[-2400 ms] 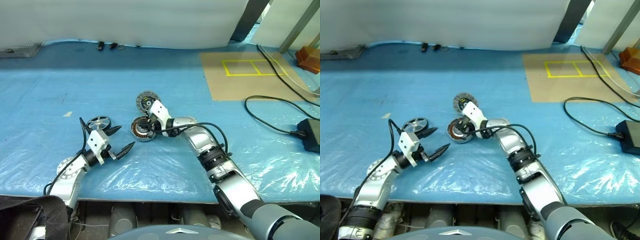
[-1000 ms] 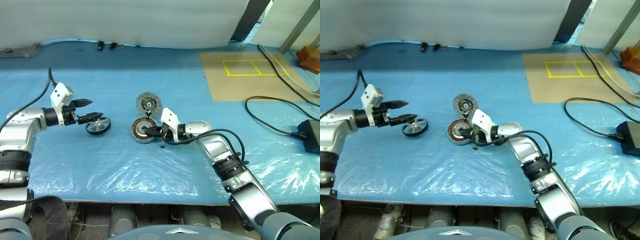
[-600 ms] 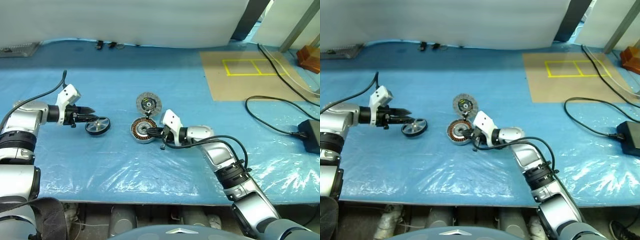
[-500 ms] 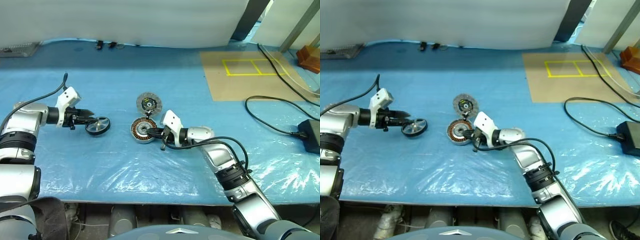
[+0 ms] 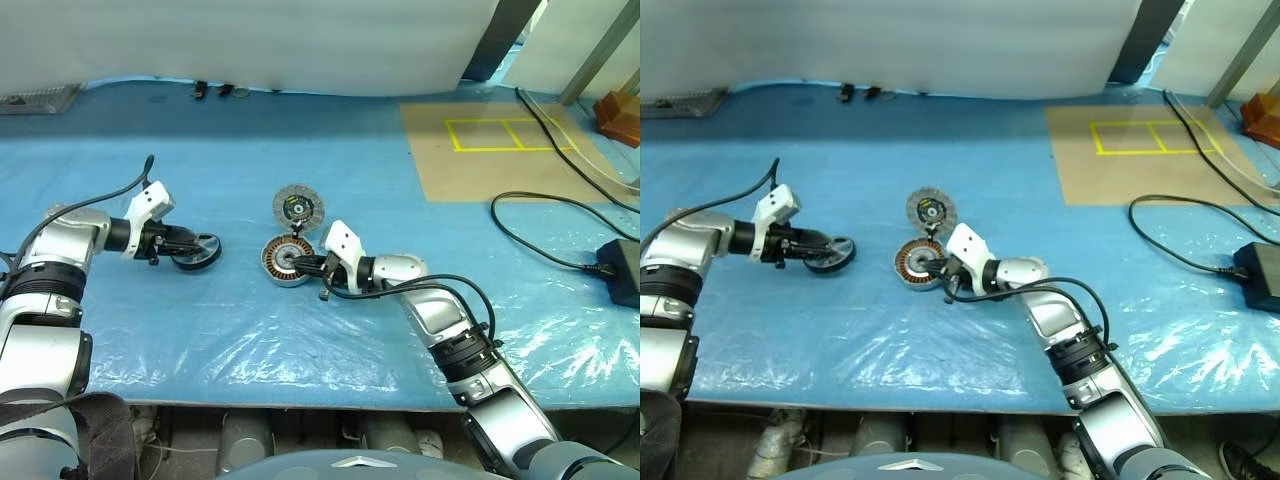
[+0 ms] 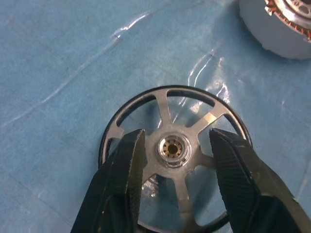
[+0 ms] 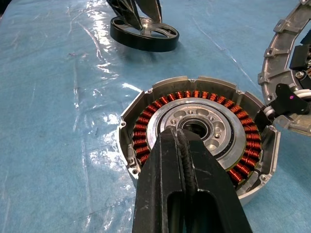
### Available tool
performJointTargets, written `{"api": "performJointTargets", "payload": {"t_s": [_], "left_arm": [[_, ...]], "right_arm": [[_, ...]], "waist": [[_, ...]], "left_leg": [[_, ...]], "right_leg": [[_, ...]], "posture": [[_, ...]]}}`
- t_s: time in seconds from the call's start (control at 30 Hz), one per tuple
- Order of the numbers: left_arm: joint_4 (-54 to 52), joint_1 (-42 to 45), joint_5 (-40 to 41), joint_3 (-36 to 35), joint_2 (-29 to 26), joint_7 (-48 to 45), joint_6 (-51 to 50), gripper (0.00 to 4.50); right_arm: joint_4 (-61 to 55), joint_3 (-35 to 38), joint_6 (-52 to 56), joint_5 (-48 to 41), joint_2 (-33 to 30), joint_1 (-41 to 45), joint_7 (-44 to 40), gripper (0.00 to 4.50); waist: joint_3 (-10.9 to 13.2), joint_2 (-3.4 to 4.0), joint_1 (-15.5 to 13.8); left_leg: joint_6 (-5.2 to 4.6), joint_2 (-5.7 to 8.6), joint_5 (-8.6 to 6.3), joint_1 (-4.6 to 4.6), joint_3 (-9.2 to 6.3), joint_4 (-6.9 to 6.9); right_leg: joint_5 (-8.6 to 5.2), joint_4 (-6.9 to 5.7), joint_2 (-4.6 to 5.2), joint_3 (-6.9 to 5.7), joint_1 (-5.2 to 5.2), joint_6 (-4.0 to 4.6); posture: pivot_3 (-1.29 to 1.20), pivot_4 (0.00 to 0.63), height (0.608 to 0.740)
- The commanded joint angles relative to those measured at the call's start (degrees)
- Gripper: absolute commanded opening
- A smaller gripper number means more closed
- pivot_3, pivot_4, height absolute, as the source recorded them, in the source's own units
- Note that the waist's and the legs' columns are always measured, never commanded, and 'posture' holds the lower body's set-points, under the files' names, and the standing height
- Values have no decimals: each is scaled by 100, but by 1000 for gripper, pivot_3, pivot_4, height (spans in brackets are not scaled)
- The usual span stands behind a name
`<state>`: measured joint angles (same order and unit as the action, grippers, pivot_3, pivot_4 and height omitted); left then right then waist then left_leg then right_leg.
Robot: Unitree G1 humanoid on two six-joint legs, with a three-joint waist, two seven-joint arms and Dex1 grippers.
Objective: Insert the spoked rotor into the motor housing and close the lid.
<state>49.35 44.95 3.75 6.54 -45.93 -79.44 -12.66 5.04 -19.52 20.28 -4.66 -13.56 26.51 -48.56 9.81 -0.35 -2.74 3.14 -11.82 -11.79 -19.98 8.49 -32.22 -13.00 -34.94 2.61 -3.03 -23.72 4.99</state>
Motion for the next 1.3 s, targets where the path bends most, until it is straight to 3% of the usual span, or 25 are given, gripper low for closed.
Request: {"api": "performJointTargets", "payload": {"t_s": [0.03, 0.57, 1.0, 1.17, 1.3], "left_arm": [[-25, 34, -112, 5, -54, 31, 20, 2211], [94, -409, -479, 152, -38, 588, -64, 2211], [-114, -690, -174, -97, 360, 665, -519, 2211], [-133, -593, -104, -264, 365, 738, -420, 1441], [-557, -613, 365, -596, 433, 423, -605, 1385]], "right_arm": [[-99, -24, -50, -15, -2, -24, 19, 0], [-38, -146, -125, 57, -25, -9, 27, 0], [-17, -185, -176, 93, -56, -29, 10, 0], [32, -183, -214, 112, -48, -14, 17, 0], [-108, -44, -195, -19, -64, -31, -8, 0]], "waist": [[0, 0, -1], [-3, 12, 6], [-34, 73, -26], [-40, 87, -103], [-39, 86, -139]], "left_leg": [[0, 0, 0, 0, 0, 0], [0, 1, 0, 47, 1, 3], [-2, 8, -1, 82, 5, 15], [-2, 14, -1, 83, 5, 25], [-3, 14, -1, 83, 6, 31]], "right_leg": [[0, 0, 1, 0, 1, 0], [-2, 0, 6, 1, 59, 1], [-6, 10, 15, 3, 92, -5], [-10, 16, 19, 3, 91, -11], [-18, 17, 19, 3, 85, -24]], "posture": [[0, 150, 740], [0, 150, 740], [0, 150, 740], [0, 150, 740], [0, 150, 740]]}}
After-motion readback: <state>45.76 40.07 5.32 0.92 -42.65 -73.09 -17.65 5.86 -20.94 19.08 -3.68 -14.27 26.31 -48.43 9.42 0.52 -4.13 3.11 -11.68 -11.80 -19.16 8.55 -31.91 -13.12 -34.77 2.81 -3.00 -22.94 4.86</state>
